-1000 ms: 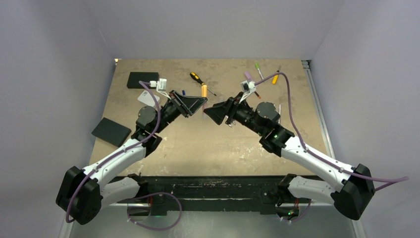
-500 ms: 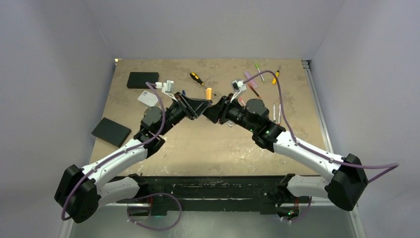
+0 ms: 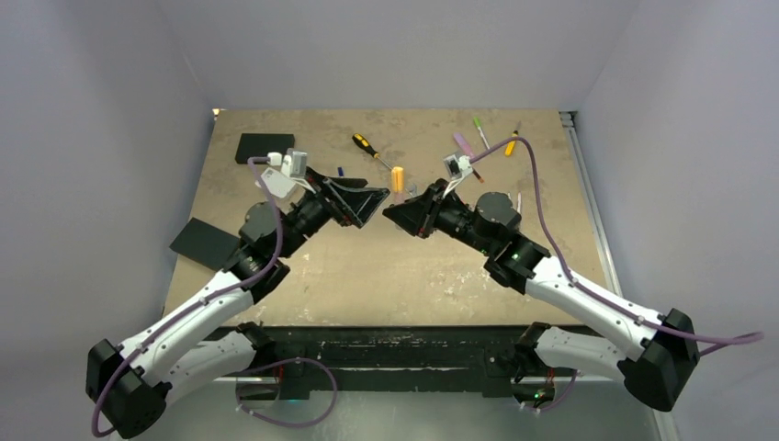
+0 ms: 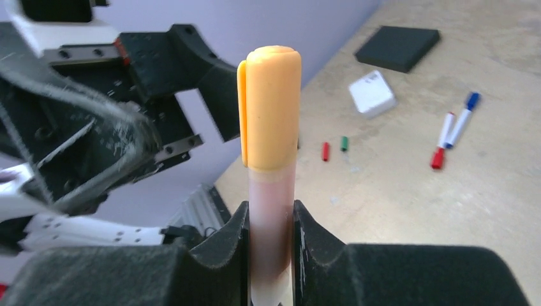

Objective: Open the pen caps

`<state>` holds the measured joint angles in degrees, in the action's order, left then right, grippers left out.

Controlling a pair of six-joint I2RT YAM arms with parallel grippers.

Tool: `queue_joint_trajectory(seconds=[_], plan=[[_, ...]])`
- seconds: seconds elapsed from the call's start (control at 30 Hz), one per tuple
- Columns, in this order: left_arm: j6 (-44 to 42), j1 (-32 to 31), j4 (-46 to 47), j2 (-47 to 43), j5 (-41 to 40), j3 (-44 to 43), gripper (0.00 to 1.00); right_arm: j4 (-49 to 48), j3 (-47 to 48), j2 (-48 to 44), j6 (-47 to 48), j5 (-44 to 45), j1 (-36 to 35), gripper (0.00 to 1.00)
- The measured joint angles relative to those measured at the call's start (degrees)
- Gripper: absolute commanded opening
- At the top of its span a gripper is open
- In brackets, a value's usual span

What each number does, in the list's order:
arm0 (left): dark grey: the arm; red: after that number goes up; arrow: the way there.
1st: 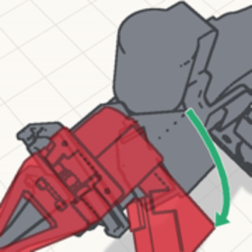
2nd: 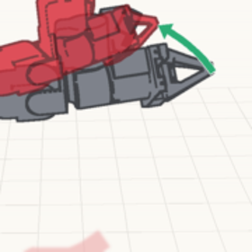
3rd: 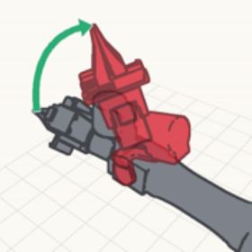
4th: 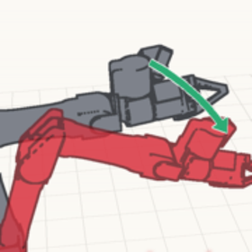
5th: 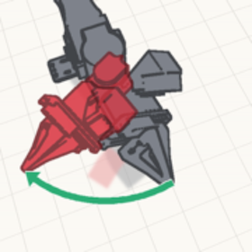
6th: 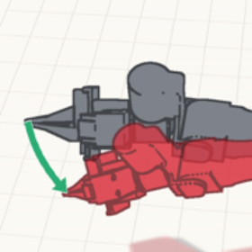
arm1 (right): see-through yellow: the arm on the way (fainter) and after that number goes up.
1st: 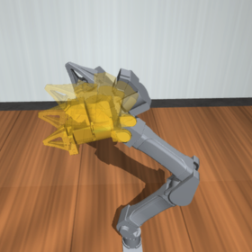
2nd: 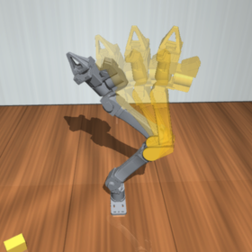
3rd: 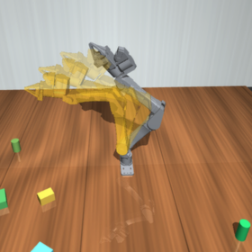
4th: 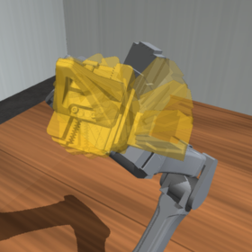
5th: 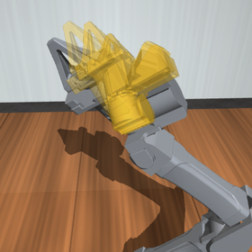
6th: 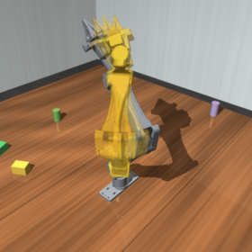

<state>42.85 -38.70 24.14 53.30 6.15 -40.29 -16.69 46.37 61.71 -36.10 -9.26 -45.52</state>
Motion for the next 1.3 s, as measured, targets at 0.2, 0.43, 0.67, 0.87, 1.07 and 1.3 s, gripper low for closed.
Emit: queue_joint_trajectory(seconds=[0.2, 0.43, 0.67, 0.87, 1.07, 1.3], plan=[[-0.3, 2.1, 6.9, 1.3, 10.9, -2.8, 0.90, -3.5, -1.6, -3.6, -0.3, -9.0, 0.1, 0.00], [14.3, 5.7, 29.0, 12.3, 27.6, -2.1, 0.69, -9.1, -2.9, -3.3, -3.0, -17.6, 0.1, 0.00], [24.0, 5.9, 42.5, 15.2, 35.4, -2.1, 0.47, -14.5, -3.5, -2.5, -5.4, -21.7, 0.6, 0.00], [28.0, 6.0, 46.5, 15.6, 37.8, -2.1, 0.36, -18.9, -4.7, -2.5, -7.5, -25.2, 0.9, 0.00], [28.4, 6.1, 46.1, 15.7, 38.7, -2.1, 0.40, -19.3, -5.0, -2.5, -7.9, -25.9, 0.9, 0.00], [26.3, 5.0, 41.2, 15.7, 39.6, -2.1, 0.35, -18.0, -5.0, -2.5, -7.6, -24.4, 1.2, 0.00]])
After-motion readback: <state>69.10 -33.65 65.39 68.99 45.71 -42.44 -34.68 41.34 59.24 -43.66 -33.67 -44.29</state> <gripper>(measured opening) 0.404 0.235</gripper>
